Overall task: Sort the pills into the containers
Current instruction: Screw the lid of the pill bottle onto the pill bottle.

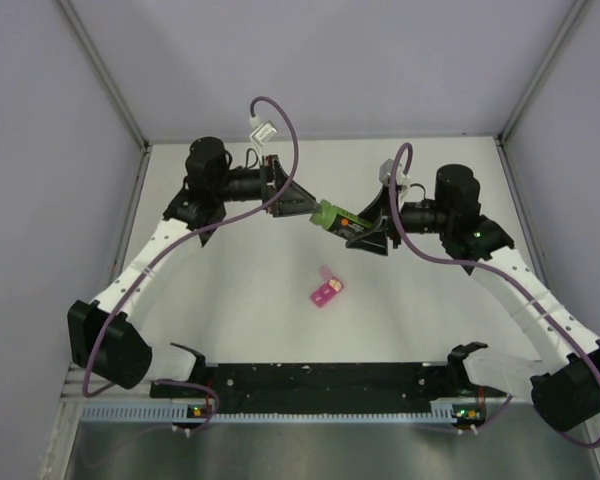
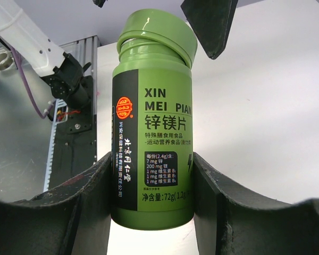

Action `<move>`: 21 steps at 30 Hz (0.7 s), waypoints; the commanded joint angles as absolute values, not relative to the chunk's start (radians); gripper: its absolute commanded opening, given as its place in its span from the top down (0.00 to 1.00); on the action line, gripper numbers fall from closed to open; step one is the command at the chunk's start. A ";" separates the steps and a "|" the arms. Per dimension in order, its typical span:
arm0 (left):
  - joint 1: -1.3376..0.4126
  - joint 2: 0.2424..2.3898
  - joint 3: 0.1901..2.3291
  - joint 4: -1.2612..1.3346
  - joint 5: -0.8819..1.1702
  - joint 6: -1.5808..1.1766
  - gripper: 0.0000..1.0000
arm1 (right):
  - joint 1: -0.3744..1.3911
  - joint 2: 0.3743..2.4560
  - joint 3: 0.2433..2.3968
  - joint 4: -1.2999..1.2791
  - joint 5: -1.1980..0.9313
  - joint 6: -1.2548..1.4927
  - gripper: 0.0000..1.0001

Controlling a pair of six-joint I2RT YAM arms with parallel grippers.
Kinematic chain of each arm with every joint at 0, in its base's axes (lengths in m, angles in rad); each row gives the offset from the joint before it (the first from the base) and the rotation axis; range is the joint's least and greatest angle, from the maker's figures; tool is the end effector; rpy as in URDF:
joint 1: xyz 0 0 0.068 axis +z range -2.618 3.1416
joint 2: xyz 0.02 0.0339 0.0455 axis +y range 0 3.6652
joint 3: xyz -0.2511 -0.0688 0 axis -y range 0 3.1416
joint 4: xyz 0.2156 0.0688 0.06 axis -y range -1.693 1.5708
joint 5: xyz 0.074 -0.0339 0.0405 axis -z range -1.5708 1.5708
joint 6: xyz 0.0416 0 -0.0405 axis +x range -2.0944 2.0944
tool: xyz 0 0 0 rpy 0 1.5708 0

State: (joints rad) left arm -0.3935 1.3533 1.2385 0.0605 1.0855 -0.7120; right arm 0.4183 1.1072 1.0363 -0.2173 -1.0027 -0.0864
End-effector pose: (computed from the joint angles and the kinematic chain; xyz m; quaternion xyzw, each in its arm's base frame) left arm 0.2446 -0.1414 0.3885 0.2521 0.6702 -0.6283 0.3043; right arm 0.1863 0.1212 0.3553 -0.4539 0.6087 0.4665 0.4538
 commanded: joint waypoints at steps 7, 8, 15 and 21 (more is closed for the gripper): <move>-0.405 1.370 1.218 0.147 1.121 -0.765 0.09 | 0.425 1.091 1.078 -0.181 -1.011 -0.106 1.00; -0.408 1.371 1.216 0.149 1.121 -0.767 0.11 | 0.425 1.089 1.078 -0.181 -1.009 -0.106 1.00; -0.420 1.370 1.207 0.167 1.132 -0.782 0.20 | 0.425 1.091 1.075 -0.181 -1.005 -0.109 1.00; -0.420 1.364 1.197 0.176 1.137 -0.787 0.32 | 0.425 1.092 1.075 -0.179 -1.002 -0.109 1.00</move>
State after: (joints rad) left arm -0.4168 1.3731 1.2125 0.1150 1.1156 -0.7750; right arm 0.4183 1.1072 1.0363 -0.2169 -0.9981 -0.0872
